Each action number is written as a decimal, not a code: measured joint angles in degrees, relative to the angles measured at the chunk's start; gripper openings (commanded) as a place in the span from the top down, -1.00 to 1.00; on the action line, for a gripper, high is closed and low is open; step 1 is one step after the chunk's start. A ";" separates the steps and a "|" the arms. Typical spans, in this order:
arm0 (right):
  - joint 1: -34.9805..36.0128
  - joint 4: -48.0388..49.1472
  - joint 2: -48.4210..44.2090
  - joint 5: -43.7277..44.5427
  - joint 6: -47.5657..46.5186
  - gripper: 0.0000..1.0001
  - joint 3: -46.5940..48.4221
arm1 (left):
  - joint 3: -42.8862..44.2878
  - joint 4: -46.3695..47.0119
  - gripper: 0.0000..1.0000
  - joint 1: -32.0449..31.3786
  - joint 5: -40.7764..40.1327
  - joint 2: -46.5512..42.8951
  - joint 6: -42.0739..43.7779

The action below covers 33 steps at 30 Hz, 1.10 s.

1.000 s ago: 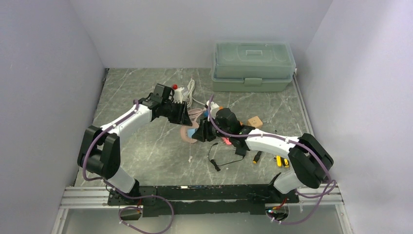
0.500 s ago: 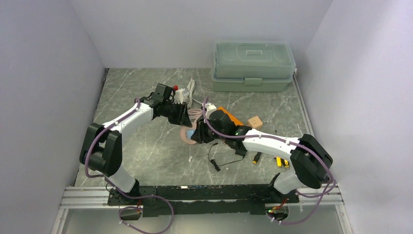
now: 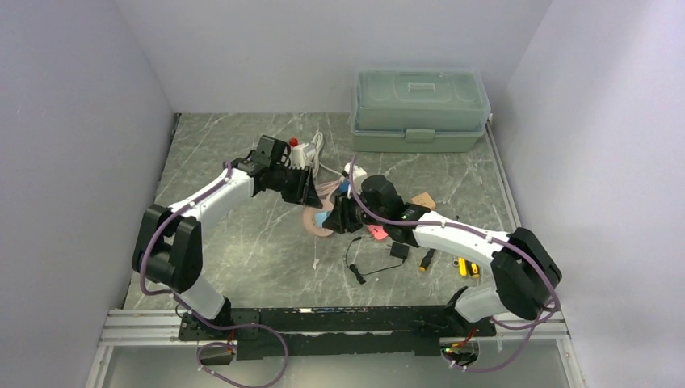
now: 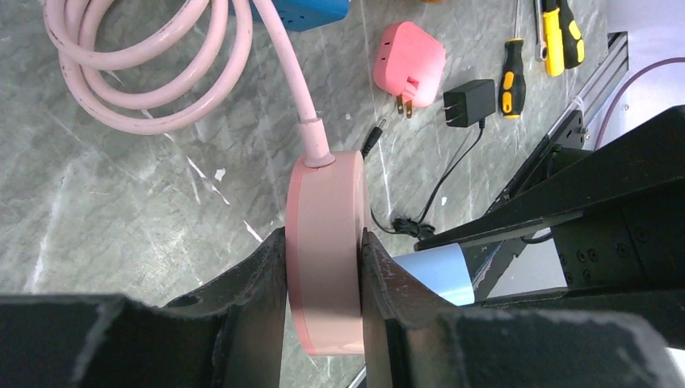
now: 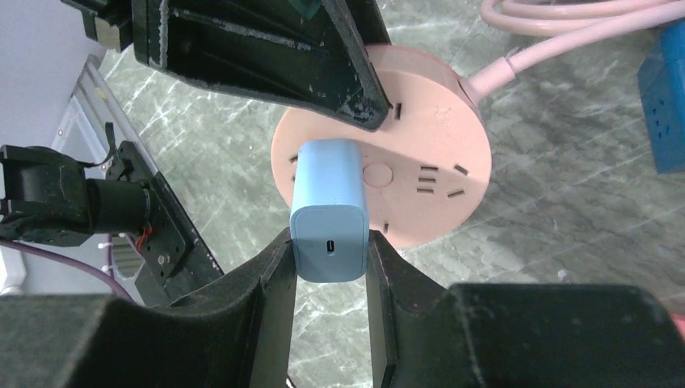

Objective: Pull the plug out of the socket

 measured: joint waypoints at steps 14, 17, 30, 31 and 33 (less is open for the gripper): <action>3.23 -6.36 0.17 7.08 -0.20 1.00 3.19 | -0.04 -3.39 1.00 2.14 -10.27 2.45 3.23; 2.84 -7.58 0.68 8.07 -0.15 1.00 3.48 | -0.04 -3.39 1.00 2.25 -9.94 2.45 3.28; -9.70 -7.32 8.79 0.02 -0.70 0.69 2.08 | 2.54 -4.96 0.49 4.13 -6.10 7.50 1.68; -10.05 -7.41 9.70 -0.42 -1.03 0.59 2.08 | 2.54 -5.01 0.36 4.13 -6.12 7.50 1.64; -10.58 -7.67 11.65 -1.38 -1.64 0.34 2.10 | 2.67 -5.09 0.02 4.13 -6.25 7.65 1.53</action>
